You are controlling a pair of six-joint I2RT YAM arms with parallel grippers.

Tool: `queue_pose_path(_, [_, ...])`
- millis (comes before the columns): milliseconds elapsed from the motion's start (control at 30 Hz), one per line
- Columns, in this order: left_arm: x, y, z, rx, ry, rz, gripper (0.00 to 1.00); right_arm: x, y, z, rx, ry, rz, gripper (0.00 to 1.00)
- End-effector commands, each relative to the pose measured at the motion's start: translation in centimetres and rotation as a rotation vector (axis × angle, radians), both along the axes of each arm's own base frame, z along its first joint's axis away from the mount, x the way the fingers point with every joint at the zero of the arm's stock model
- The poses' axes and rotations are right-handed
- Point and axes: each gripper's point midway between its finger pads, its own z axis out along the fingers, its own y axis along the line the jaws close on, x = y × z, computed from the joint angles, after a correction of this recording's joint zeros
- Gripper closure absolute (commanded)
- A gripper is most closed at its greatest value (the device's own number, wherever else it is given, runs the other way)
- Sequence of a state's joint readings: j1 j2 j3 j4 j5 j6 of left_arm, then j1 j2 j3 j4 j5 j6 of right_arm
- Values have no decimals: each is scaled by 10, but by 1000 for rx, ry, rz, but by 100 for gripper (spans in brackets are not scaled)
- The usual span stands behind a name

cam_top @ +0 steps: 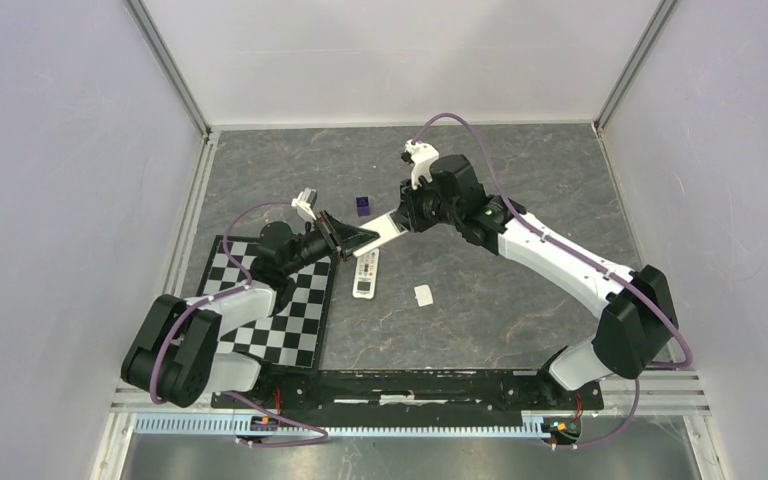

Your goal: Load the batteries into the remote control

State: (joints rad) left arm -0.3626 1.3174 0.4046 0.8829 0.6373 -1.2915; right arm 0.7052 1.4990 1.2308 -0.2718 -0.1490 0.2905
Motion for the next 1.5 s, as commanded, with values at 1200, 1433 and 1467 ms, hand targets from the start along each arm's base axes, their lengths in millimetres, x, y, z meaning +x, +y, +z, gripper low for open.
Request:
queue_pose_path(1200, [-2,-4,1,29,-123,-37,98,1,-9,0,-46,7,-38,100])
queue_pose_path(1433, [-2,-4,3,19,-125,-37,98,2,-8,-7,-59,20,-41,98])
queue_pose_path(1467, [-2,-4,4,18,-128,-36,98,2,-7,-9,-60,25,-38,98])
